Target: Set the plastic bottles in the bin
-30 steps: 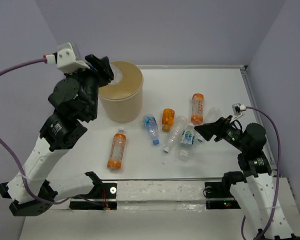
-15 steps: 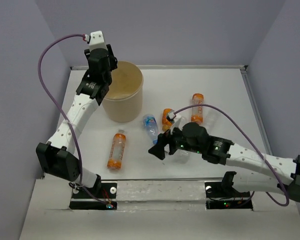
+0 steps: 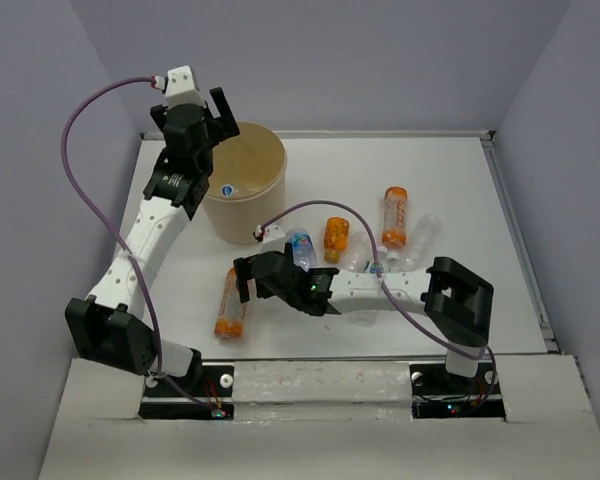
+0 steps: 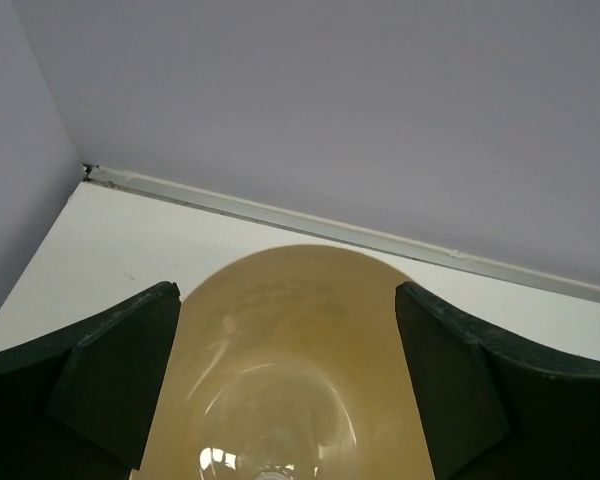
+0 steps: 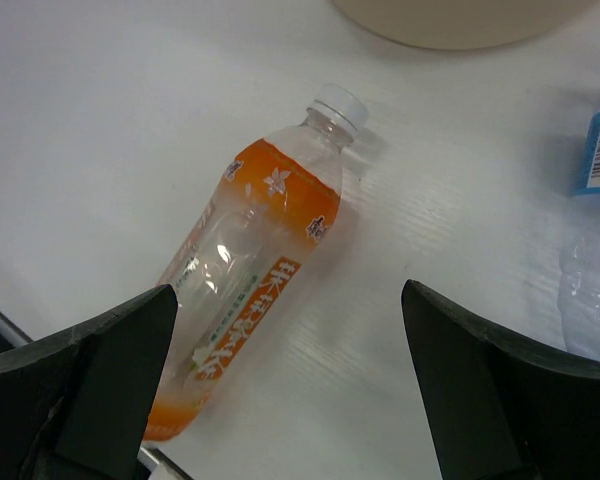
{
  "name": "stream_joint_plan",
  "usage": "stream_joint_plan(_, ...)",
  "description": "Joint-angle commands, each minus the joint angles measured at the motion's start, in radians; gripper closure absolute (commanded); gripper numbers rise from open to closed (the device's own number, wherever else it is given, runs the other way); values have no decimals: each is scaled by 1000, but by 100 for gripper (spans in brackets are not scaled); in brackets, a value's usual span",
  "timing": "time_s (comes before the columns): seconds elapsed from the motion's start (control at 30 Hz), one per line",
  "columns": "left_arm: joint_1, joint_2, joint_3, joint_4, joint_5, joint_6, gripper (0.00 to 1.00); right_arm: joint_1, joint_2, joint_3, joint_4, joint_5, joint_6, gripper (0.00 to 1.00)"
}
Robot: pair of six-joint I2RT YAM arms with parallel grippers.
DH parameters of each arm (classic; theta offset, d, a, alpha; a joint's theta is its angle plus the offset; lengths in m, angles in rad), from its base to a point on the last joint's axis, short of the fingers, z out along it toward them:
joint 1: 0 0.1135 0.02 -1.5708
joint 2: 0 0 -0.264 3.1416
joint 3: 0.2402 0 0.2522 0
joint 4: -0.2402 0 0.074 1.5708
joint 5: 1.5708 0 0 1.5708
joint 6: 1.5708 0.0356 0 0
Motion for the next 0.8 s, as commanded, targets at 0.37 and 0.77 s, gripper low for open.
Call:
stream_joint_plan(0.37, 10, -644, -384, -44, 224, -114, 1, 13, 264, 237, 4, 78, 263, 0)
stream_joint_plan(0.77, 9, -1097, -705, -191, 223, -109, 1, 13, 356, 281, -68, 86, 319, 33)
